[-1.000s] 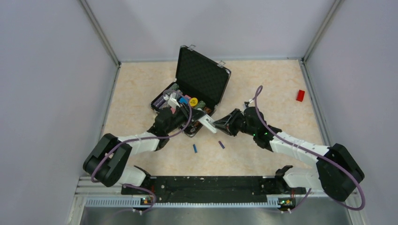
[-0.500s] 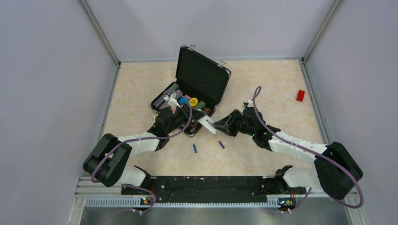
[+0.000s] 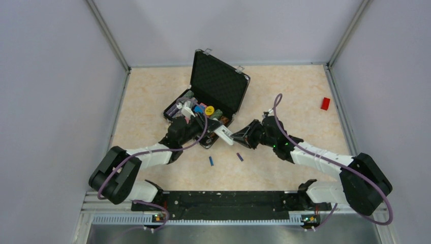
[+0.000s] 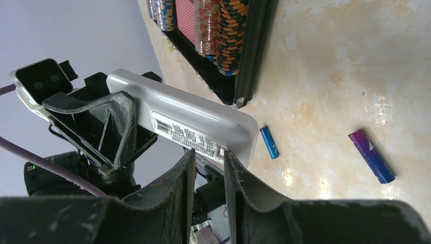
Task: Load the batteries into the remote control
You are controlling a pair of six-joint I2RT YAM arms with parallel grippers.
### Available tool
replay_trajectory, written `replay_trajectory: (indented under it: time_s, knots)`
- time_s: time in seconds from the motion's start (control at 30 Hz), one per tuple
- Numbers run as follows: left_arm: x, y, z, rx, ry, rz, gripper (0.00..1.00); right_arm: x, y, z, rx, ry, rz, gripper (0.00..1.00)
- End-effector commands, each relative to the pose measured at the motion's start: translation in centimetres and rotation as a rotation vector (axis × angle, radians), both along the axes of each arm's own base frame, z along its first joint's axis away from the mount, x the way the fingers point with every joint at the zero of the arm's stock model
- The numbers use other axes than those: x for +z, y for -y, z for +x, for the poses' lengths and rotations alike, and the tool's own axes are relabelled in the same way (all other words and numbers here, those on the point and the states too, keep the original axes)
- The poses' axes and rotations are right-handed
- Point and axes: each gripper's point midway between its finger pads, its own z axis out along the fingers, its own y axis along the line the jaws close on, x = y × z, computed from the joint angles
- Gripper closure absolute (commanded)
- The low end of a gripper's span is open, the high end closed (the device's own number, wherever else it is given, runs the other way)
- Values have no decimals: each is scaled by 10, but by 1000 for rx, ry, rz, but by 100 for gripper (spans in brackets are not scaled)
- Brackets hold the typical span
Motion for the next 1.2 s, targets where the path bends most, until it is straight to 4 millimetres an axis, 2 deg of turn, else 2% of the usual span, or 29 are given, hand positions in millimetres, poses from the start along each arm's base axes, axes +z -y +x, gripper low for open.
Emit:
replay_trajectory:
  time_s: [0.0, 0.27, 0.53, 0.73, 1.03, 1.17]
  knots:
    - [48, 4, 4, -2, 127, -82, 100, 5, -4, 6, 12, 13, -10, 73]
    - [55, 9, 0, -35, 134, -118, 100, 2, -9, 9, 25, 15, 16, 73]
    - [57, 10, -3, -47, 135, -126, 100, -2, -12, 10, 31, 5, 20, 81]
    - [60, 10, -2, -45, 134, -130, 100, -9, -11, 9, 26, -19, 1, 79]
    - [84, 13, -7, -63, 70, -242, 100, 4, -16, 11, 19, 53, 141, 76]
    - [88, 13, -8, -64, 57, -262, 100, 11, -18, 10, 26, 84, 192, 76]
